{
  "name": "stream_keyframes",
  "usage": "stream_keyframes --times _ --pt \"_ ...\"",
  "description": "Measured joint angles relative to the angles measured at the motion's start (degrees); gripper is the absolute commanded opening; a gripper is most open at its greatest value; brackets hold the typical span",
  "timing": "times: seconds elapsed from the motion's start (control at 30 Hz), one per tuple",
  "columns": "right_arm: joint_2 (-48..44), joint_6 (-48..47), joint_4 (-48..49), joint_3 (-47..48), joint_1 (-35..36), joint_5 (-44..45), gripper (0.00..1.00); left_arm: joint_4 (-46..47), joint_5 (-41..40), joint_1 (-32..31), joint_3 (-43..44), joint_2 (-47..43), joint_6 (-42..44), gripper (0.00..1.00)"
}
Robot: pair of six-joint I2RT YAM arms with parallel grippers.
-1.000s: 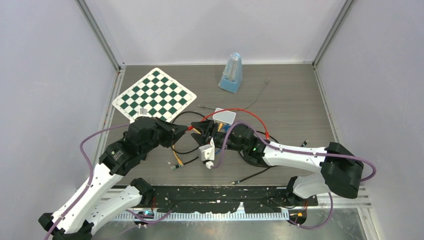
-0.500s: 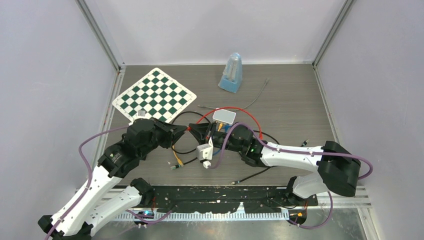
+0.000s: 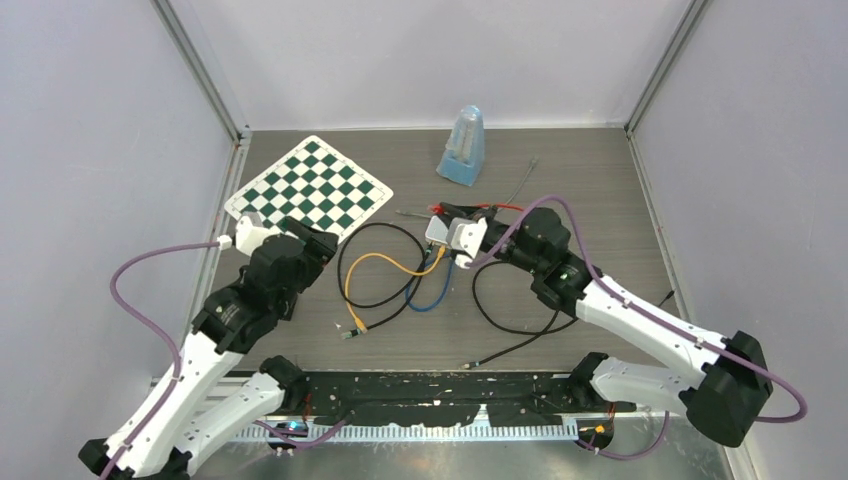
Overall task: Insert the plug into the switch port
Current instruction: Pick up the connector from the center of the board, then move the switch port to the center of the board.
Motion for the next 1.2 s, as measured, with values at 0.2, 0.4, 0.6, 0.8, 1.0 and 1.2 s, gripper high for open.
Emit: stream_keyframes --times 0.2,0.4,0.6,0.8,1.0,1.2 --pt "-3.1 5.4 -10.9 1.7 -4.3 -0.5 0.05 -4.0 -1.1 12.0 -0.5 6.3 4.0 0.77" --pt "-4.2 9.5 -18.3 2.3 -7.1 -1.1 0.05 -7.5 -1.9 26.2 -3.2 13.4 4.4 0.80" --pt "-4.7 11.3 -21.0 3.0 -7.2 -4.4 0.05 -7.1 -1.9 37.9 -6.6 20.4 6.8 0.86" --pt "-4.8 12.7 -21.8 3.9 -7.2 -7.3 0.05 -5.1 -0.5 43.0 -7.6 25.6 8.8 0.86" --pt "-4.8 13.8 -21.8 4.2 -7.2 -7.8 0.05 -0.8 0.4 43.4 -9.6 26.5 11.4 0.91" --pt "-4.9 14.0 -21.9 4.2 -7.2 -8.2 0.05 3.7 2.7 43.5 -12.6 28.0 12.6 0.91"
